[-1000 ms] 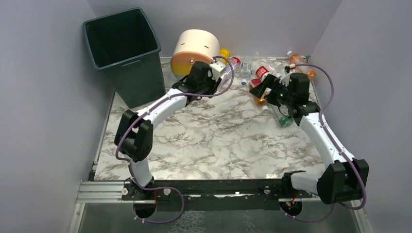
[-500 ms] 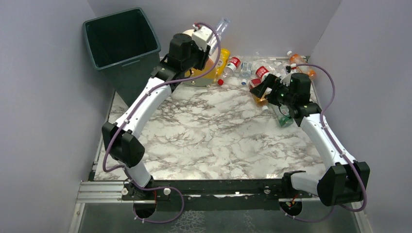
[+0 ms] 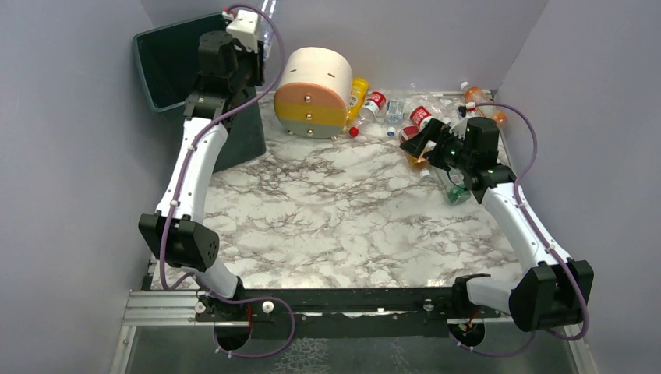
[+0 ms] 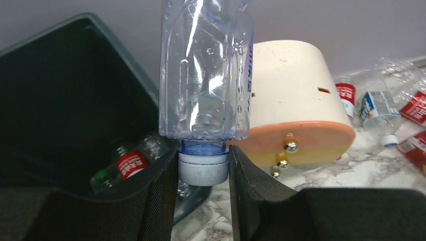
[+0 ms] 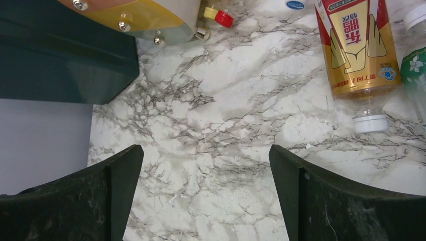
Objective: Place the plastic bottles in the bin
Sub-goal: Place the plastic bottle in the trash bin.
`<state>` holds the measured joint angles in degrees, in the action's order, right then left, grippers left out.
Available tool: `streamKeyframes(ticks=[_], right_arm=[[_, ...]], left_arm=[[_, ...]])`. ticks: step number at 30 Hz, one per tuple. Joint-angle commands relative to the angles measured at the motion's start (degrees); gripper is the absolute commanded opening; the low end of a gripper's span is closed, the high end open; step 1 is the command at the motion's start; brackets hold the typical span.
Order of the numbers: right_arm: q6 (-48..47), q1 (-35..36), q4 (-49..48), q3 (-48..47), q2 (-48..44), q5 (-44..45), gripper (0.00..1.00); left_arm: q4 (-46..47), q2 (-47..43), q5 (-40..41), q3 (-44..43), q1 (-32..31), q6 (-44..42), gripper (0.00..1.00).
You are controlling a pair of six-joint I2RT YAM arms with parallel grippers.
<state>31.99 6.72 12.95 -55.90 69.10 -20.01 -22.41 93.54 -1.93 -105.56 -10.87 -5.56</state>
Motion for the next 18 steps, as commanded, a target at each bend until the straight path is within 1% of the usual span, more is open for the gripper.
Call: streamKeyframes(ticks=[1,5,7,10,14,15,18], right_arm=[[0.7,-0.3,-1.5,0.7,0.2,-1.7,0.99],[0.4,-0.3,-1.7,0.7,0.8,-1.9,0.99],[0.2,-0.3,-1.7,0.5,1.5,-1.9,0.99],[-0.5,-0.3,-1.5,0.2,2.4,-1.6,0.99],[-1.5,-0.3,-1.1,-0.1,3.2,-0.7,0.99],[-1.7,-0.3,-1.0,-0.1,3.3,-0.5,0.99],[-2.4,-0.3,-0.5,-0.7,4.1,0.1,0.99]], left_arm=[[1.4,-5.7,1.9,0.7,5.1,3.2,0.37],[2.7,-8.0,1.8,4.8,10.1,6.1,0.40],[2.7,-8.2,2.3,6.0,11.2,6.9,0.44],[2.2,-7.8,2.4,7.0,13.3,8.3,0.47],[1.7,-7.2,0.8,7.2,15.6,9.7,0.50],[1.6,-7.2,0.7,7.2,15.9,9.8,0.53],[1.4,-7.0,0.4,7.1,16.5,10.2,0.67]])
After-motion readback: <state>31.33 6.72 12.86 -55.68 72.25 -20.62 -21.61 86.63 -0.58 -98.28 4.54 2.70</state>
